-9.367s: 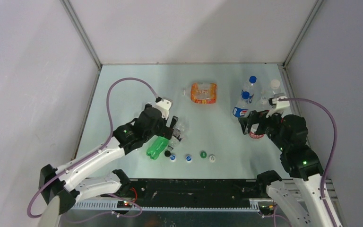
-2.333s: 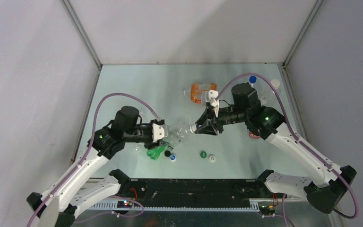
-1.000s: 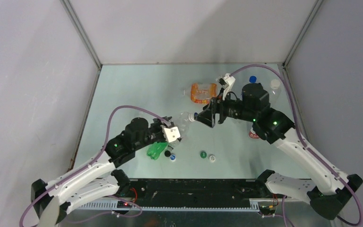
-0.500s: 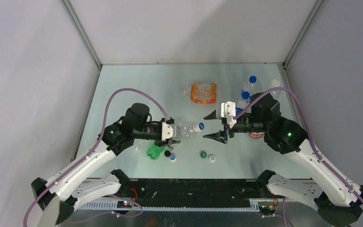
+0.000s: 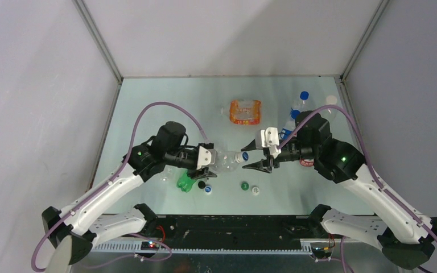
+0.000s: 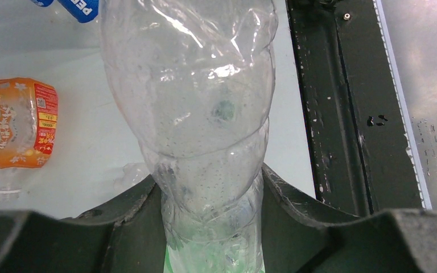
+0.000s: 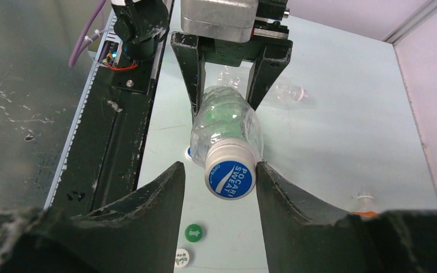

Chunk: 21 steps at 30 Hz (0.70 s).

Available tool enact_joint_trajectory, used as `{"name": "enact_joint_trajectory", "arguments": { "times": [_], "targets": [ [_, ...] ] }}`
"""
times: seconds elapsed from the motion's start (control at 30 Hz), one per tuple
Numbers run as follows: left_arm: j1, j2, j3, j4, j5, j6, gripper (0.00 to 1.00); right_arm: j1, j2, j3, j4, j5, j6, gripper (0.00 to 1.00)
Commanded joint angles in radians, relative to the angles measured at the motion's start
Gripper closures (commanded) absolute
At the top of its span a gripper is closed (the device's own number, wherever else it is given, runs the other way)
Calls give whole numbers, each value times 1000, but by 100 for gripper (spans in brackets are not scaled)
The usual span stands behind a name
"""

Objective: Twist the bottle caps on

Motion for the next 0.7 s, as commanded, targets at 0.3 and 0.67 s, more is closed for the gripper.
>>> {"name": "enact_joint_trajectory", "arguments": {
  "times": [0.3,0.67],
  "targets": [
    [6,18,67,0,24,35,97,-20,57,46,15,-17,81,80],
    [-117,-139,-160,531,-559,-13,97,-23,133,-19,202,400,829,100]
  ]
}}
